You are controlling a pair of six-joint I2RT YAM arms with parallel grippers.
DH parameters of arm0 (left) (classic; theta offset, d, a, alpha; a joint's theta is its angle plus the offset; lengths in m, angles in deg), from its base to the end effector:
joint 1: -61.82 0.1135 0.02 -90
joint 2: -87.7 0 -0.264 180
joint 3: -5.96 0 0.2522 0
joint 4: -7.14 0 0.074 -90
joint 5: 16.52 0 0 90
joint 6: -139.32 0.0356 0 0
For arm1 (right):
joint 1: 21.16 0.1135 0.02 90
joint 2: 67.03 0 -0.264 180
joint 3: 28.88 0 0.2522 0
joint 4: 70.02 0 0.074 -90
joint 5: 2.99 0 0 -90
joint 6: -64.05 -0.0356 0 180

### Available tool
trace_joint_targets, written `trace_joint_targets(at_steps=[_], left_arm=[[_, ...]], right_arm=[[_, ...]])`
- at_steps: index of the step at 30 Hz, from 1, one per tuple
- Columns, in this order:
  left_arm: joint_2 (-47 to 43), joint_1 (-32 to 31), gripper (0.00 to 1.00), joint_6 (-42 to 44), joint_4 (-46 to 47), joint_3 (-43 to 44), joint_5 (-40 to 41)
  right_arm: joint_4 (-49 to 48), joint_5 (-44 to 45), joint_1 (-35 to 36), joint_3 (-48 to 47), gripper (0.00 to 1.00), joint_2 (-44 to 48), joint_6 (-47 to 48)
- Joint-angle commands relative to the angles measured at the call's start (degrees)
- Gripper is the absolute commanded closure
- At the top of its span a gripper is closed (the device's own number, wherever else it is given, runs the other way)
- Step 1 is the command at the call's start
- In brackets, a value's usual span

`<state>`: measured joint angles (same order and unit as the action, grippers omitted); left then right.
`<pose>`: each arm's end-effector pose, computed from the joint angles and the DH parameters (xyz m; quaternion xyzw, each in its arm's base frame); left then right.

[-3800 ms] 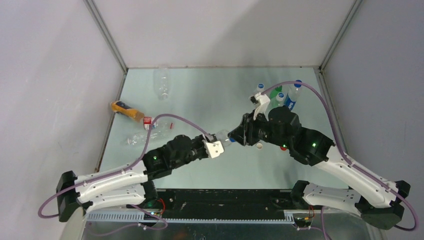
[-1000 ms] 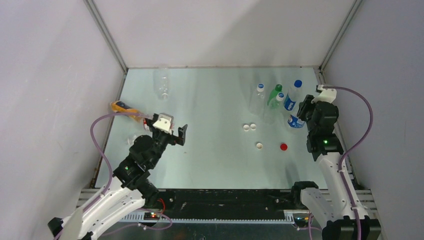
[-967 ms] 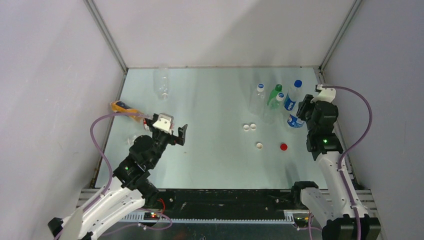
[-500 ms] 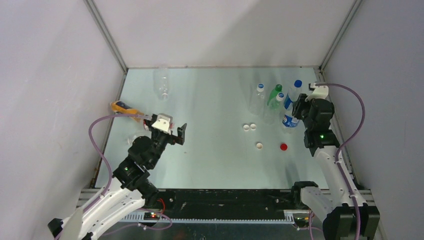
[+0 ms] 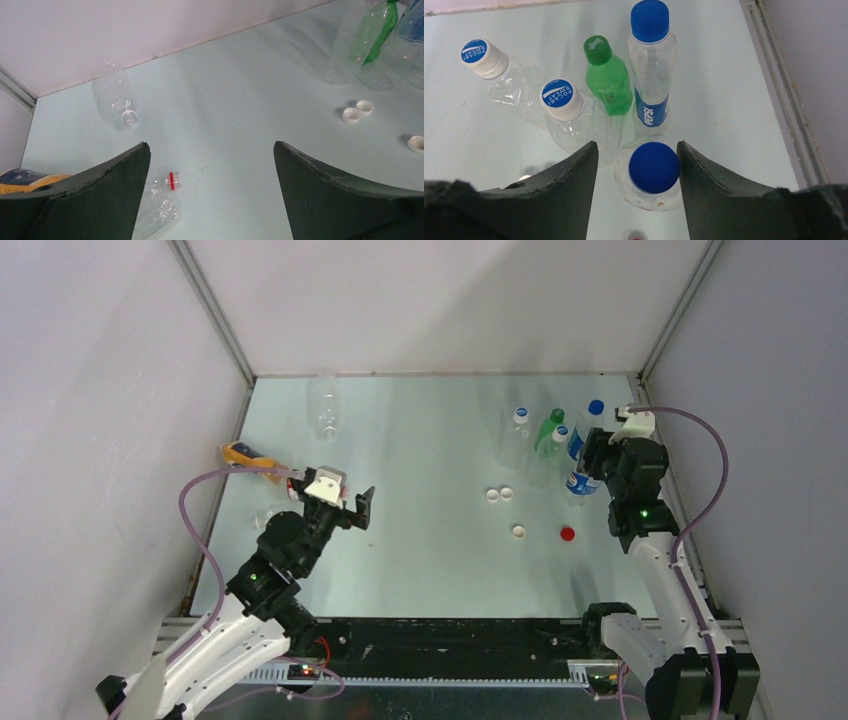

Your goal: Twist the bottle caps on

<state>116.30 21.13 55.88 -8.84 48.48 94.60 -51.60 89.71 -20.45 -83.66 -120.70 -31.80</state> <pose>0.1146 -0.0816 0.2967 0.1670 0.6992 -0.0742 0.6912 0.2204 0.0011 0.2985 0.0501 0.8038 0.0150 0.5926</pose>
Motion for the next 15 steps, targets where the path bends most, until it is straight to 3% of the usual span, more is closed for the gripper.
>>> trace_joint_targets(at_steps=[1,15], left_arm=[[0.3,0.5,0.00,1.0,1.9,0.1,-0.8],[4.0,0.4,0.00,-0.1,-0.6,3.1,-0.8]], right_arm=[[-0.9,-0.6,-0.2,-0.2,0.37,2.1,0.7],[6.8,-1.6,-0.2,-2.4,0.11,10.5,-2.6]])
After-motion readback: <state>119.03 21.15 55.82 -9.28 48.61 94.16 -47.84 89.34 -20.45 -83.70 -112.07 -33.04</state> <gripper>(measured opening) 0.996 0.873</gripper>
